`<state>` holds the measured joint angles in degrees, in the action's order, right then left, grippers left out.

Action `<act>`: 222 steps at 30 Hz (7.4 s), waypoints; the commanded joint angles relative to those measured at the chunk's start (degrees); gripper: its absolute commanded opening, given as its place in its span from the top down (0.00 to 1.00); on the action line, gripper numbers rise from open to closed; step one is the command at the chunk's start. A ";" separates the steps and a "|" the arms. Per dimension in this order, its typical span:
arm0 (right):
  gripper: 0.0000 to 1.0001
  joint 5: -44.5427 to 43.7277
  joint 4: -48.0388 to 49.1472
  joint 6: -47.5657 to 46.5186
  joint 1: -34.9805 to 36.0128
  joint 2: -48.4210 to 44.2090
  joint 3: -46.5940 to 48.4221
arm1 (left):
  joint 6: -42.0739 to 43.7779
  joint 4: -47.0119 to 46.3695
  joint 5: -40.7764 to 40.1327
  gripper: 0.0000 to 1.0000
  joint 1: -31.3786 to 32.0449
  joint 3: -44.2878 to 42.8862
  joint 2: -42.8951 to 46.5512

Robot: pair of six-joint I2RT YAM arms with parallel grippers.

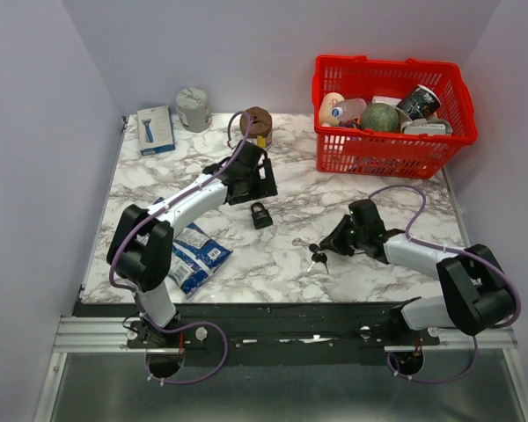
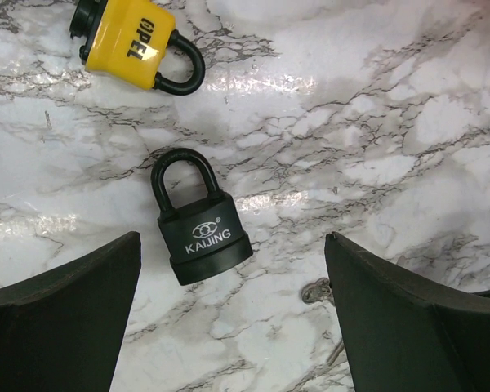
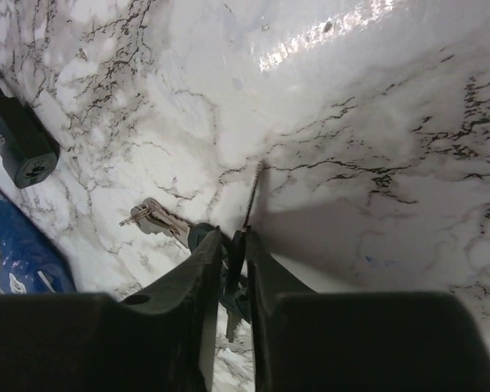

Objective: Unlock with the key

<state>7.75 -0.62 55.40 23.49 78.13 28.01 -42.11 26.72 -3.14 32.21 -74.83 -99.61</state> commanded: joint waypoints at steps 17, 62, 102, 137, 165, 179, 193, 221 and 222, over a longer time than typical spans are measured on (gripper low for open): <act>0.99 28.80 -8.22 -31.31 -0.55 -9.92 19.61 | -1.03 -18.76 25.50 0.01 -0.30 6.17 17.78; 0.99 53.86 4.93 -18.75 -1.42 -6.50 27.54 | -23.46 -54.67 47.17 0.68 -0.04 21.30 20.25; 0.71 55.97 6.86 -18.22 -1.42 -6.50 24.55 | -23.37 -51.33 40.66 1.00 -0.04 23.85 24.47; 0.99 35.78 0.81 -20.04 -10.39 -23.19 15.76 | -11.95 -14.18 4.10 0.13 -2.50 24.93 28.09; 0.99 24.51 -13.44 -21.82 -10.39 -42.97 9.52 | -7.82 17.40 -7.94 0.21 4.09 -8.93 -12.71; 0.99 24.86 -13.35 -23.40 -10.39 -40.34 10.57 | -6.32 18.02 -4.78 0.35 4.27 -11.04 -18.16; 0.99 28.11 -17.48 -26.39 -10.30 -38.05 11.01 | -18.35 3.54 11.37 1.00 4.27 -1.04 -3.33; 0.99 12.99 -18.18 -8.81 17.47 -15.65 24.89 | -31.10 -19.51 5.69 1.00 4.53 22.71 28.51; 0.99 13.25 -18.71 -9.34 18.08 -14.68 26.29 | -31.11 -19.51 5.42 1.00 4.62 22.62 28.51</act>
<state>22.90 -18.94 45.82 39.18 59.94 49.56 -72.10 13.43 5.43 36.51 -51.16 -73.71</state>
